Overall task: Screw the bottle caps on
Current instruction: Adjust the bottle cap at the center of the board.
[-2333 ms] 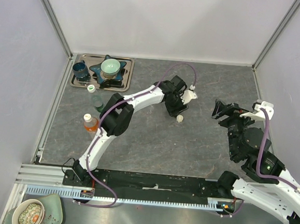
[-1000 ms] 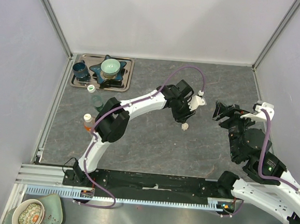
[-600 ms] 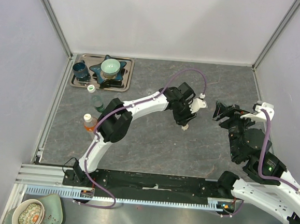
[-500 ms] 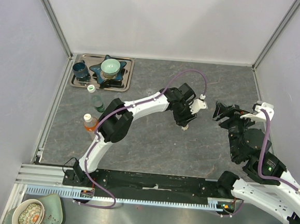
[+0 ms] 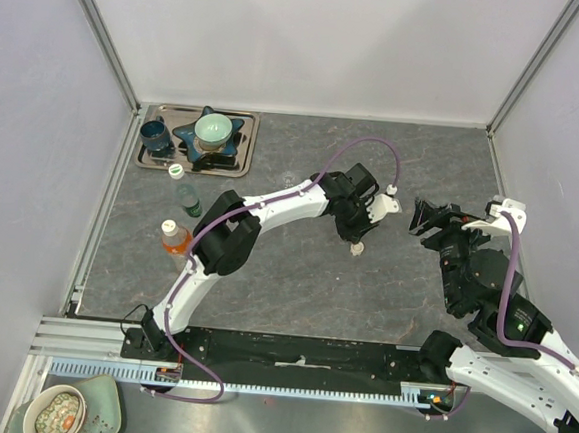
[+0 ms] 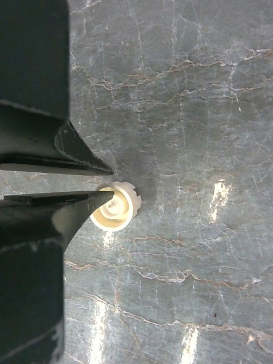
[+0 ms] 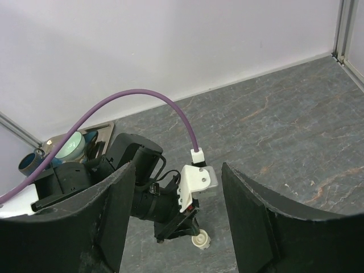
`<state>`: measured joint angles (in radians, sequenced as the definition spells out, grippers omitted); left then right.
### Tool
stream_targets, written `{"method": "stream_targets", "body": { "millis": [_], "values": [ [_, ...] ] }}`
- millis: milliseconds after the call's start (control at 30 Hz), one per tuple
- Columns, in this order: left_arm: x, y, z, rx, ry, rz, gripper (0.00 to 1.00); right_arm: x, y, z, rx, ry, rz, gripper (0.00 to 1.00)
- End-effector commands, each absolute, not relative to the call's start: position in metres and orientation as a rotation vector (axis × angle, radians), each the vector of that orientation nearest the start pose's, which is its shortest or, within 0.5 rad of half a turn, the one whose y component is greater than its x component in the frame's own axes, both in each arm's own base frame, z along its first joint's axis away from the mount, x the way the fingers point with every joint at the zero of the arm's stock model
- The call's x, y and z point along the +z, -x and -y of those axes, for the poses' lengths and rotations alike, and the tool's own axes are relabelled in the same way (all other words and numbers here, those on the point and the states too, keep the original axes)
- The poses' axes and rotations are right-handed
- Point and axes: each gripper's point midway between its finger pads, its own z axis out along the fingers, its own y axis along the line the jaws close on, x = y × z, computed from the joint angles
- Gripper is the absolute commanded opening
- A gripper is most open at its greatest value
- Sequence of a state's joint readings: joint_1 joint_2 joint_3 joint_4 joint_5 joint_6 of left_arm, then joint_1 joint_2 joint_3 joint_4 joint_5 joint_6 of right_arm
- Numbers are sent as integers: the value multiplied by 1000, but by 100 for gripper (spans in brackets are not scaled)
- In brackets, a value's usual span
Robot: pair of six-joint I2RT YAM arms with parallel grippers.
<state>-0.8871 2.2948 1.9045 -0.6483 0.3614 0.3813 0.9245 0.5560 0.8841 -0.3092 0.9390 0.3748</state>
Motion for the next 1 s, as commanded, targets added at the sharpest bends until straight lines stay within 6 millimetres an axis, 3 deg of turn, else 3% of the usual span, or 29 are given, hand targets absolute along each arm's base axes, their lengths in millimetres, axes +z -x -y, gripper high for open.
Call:
{"method": "stream_targets", "body": {
  "millis": [0,200,333,400,467,567,600,700,733,767,800,833,933,967],
  "values": [
    [43,-297,454,-697,-1667,-2043,20,356,-224,-78,317,-328,-1525,69],
    [38,-293,450,-707,-1669,-2066,17,356,-223,-79,324,-324,-1531,69],
    [36,-290,449,-715,-1680,-2065,2,357,-223,-79,334,-329,-1529,69],
    [39,-288,449,-724,-1675,-2072,2,358,-223,-79,331,-328,-1529,69],
    [45,-285,450,-752,-1656,-2081,2,360,-223,-81,330,-313,-1530,69],
    [79,-280,454,-831,-1599,-2065,2,371,-224,-83,334,-288,-1516,69],
    [106,-280,455,-857,-1570,-2024,2,378,-223,-85,337,-251,-1506,70],
    [157,-276,452,-956,-1492,-1985,2,406,-218,-86,391,-212,-1444,73],
    [199,-271,448,-1010,-1461,-1912,2,414,-215,-91,412,-166,-1426,73],
    [217,-269,443,-1044,-1420,-1907,2,423,-213,-91,433,-157,-1400,74],
    [239,-277,432,-1068,-1365,-1890,2,435,-208,-89,462,-145,-1369,75],
    [281,-265,420,-1148,-1336,-1809,2,443,-204,-95,484,-92,-1346,76],
    [346,-262,382,-1394,-1175,-1733,2,470,-192,-99,540,-10,-1236,80],
    [387,-255,368,-1490,-1084,-1683,2,477,-184,-112,589,76,-1193,81]
  ]
}}
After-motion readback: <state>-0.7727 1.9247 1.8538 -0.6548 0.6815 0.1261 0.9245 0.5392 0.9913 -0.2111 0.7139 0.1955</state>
